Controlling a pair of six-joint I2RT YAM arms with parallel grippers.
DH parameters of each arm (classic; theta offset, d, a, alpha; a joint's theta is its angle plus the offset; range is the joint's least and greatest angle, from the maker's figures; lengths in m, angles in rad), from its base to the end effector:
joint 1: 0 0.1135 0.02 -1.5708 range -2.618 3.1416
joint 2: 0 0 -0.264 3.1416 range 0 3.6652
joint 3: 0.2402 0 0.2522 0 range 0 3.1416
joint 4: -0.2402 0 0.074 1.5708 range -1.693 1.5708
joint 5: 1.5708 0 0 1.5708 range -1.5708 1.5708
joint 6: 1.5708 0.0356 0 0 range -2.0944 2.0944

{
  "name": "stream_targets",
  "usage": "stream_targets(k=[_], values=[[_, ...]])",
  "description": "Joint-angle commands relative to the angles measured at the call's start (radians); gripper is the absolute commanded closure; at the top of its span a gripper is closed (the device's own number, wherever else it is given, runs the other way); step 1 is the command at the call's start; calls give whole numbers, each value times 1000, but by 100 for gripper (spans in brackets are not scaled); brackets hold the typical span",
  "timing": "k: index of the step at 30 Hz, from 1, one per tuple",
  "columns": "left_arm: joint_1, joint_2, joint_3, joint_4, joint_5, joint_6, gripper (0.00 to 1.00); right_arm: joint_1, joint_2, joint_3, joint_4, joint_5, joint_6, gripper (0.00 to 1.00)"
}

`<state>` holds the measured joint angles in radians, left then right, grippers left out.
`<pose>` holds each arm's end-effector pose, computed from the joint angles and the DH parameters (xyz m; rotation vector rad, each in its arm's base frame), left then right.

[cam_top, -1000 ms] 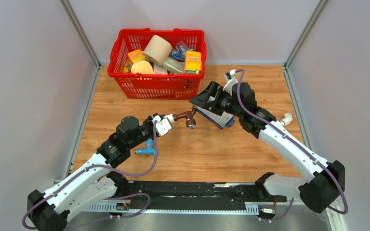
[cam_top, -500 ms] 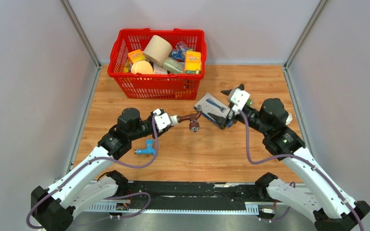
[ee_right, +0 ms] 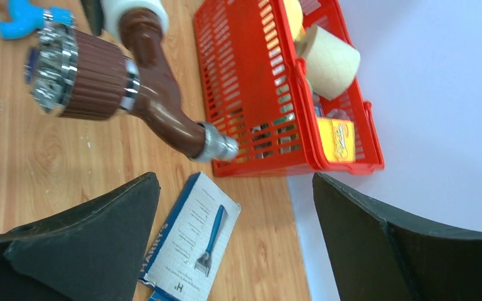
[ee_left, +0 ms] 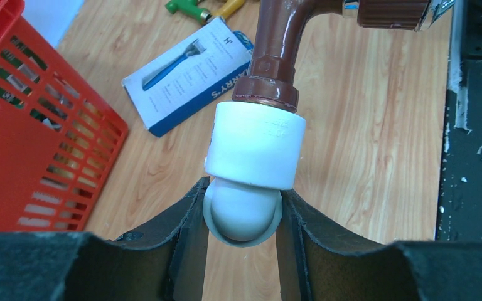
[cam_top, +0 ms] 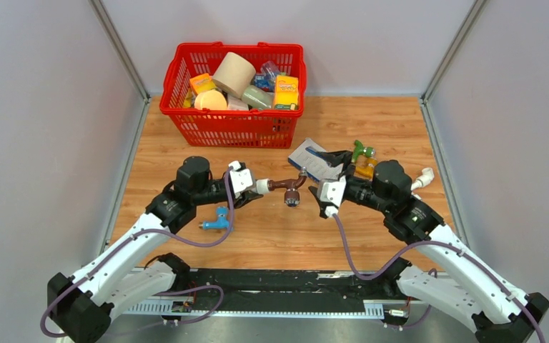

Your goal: Install the water faucets

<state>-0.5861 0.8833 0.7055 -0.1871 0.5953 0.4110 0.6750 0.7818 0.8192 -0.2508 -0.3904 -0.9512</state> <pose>0.1563 -0.1277 0.2963 1.2535 1.4681 -0.6909 0.1318 0.1229 0.3460 -1.4615 0.9990 0.1483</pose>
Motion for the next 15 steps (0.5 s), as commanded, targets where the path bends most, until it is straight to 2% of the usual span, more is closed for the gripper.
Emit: stream_targets(k=[1, 6, 9, 13, 15], values=[[8, 8, 64, 35, 107, -34, 100, 86, 0, 4, 13, 13, -112, 0], [9, 20, 72, 35, 156, -43, 100, 167, 49, 21, 15, 24, -130, 1], [9, 22, 75, 29, 164, -41, 100, 179, 80, 47, 13, -8, -91, 7], [9, 22, 75, 21, 167, -32, 100, 179, 126, 86, 12, -42, 1, 25], [9, 20, 75, 20, 161, -23, 100, 178, 145, 109, 12, -60, 66, 43]])
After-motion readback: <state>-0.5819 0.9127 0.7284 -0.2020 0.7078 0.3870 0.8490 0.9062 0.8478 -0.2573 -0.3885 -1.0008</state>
